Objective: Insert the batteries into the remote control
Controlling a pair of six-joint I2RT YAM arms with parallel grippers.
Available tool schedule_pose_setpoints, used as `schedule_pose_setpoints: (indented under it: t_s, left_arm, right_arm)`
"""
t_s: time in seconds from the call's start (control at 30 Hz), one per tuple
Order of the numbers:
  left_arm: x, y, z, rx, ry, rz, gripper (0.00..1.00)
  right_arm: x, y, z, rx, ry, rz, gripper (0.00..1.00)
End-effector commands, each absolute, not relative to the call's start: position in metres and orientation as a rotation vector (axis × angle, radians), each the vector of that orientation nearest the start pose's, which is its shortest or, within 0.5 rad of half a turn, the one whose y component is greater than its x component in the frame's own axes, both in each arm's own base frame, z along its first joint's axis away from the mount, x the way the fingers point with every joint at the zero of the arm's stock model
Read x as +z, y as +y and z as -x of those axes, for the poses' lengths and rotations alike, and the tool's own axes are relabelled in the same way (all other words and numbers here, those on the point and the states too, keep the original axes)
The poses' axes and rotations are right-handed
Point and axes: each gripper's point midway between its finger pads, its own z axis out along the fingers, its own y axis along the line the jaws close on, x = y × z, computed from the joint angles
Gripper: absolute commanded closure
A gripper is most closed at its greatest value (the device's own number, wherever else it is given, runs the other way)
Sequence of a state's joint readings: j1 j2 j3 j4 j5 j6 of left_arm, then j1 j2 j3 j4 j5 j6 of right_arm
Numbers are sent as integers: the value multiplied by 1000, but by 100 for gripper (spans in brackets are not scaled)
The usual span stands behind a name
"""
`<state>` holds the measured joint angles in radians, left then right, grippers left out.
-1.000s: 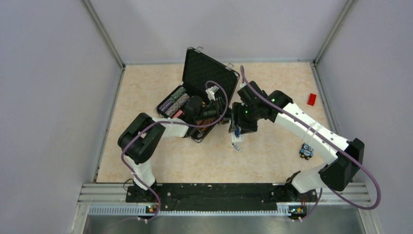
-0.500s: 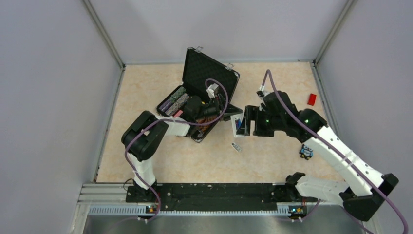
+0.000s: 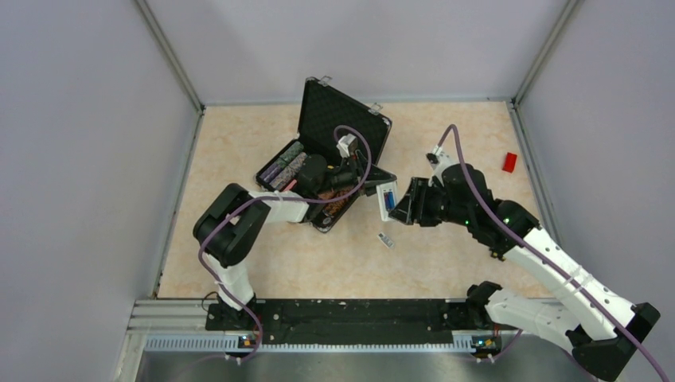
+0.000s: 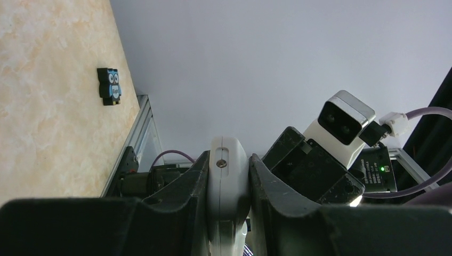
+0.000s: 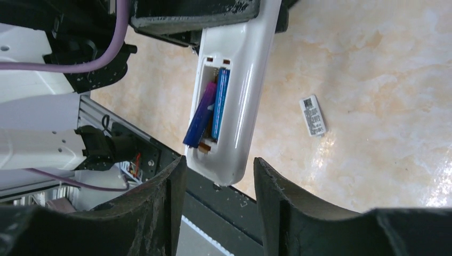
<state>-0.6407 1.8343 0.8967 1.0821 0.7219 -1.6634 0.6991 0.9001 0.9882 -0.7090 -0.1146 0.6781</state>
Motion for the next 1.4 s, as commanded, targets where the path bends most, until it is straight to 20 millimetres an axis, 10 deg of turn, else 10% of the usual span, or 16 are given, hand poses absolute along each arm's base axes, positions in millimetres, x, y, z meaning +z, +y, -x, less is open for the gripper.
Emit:
schedule_pose_setpoints:
  t_s: [0.0,1.37]
  left_arm:
    - [281,-387,-267,-2265,1866,77,100]
    - [301,-392,-229,-2204,1835,-201,100]
  right_arm:
    - [250,216,-200,883,2225,41,53]
    - [216,241,-217,1100,2406,-68,74]
